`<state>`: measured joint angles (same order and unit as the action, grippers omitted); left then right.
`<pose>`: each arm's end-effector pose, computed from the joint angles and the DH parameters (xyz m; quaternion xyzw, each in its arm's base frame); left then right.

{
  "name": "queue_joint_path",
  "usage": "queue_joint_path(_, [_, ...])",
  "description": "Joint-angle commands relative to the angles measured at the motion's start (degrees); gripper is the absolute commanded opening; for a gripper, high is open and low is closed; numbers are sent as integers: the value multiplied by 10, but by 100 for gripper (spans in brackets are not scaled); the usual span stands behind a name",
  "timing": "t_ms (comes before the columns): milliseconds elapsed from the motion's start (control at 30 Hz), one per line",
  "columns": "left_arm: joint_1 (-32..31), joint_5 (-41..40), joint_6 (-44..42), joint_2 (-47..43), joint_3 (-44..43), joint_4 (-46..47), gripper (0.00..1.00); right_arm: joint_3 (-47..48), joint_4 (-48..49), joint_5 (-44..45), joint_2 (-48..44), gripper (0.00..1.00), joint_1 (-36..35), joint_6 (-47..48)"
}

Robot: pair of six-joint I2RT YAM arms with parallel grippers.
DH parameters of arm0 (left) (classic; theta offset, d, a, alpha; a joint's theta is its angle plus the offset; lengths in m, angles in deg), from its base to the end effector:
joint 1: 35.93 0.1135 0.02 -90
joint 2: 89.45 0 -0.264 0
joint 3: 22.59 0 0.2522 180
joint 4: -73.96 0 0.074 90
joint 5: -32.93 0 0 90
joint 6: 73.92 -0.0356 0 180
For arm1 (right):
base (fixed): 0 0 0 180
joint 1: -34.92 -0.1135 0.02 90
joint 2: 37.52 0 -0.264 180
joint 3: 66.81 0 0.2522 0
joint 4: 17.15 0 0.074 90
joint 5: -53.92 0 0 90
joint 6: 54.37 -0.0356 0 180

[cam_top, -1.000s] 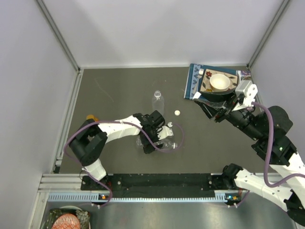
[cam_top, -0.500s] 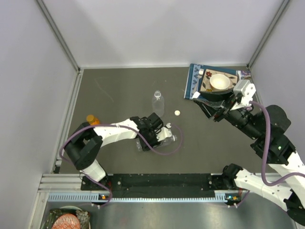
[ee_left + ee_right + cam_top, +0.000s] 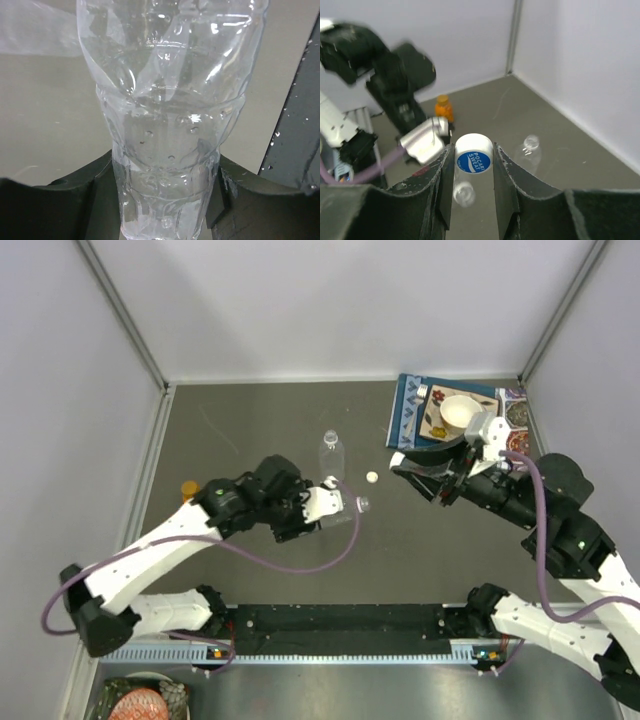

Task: Screw on the bottle caps
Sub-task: Pick up the plastic bottle at the center of the board, then screw the bottle cap onto the plastic bottle.

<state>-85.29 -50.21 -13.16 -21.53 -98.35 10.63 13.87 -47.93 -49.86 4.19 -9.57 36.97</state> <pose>0.1482 -0.1792 0.3024 0.6175 0.7264 -0.1080 0.2816 0.0843 0.0947 0.4632 -0.3366 0.5635 0.3490 0.6689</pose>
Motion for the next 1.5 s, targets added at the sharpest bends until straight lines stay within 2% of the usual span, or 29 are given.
queue_joint_path(0, [3, 34, -63, -68, -86, -100, 40, 30, -75, -91, 21, 0, -7, 0])
queue_joint_path(133, [3, 57, -84, -79, -123, -150, 27, 37, -117, -156, 40, 0, -6, 10])
queue_joint_path(300, [2, 62, -76, -86, -131, -147, 28, 70, -159, -244, 83, 0, -6, 14])
queue_joint_path(500, [2, 55, -67, -81, -151, -143, 29, 91, -196, -278, 109, 0, -6, 27])
queue_joint_path(933, [0, 83, -57, -44, -192, -151, 29, 109, -210, -266, 137, 0, -7, 57])
queue_joint_path(1467, [-4, 90, -51, -53, -198, -161, 29, 112, -210, -205, 150, 0, -7, 78])
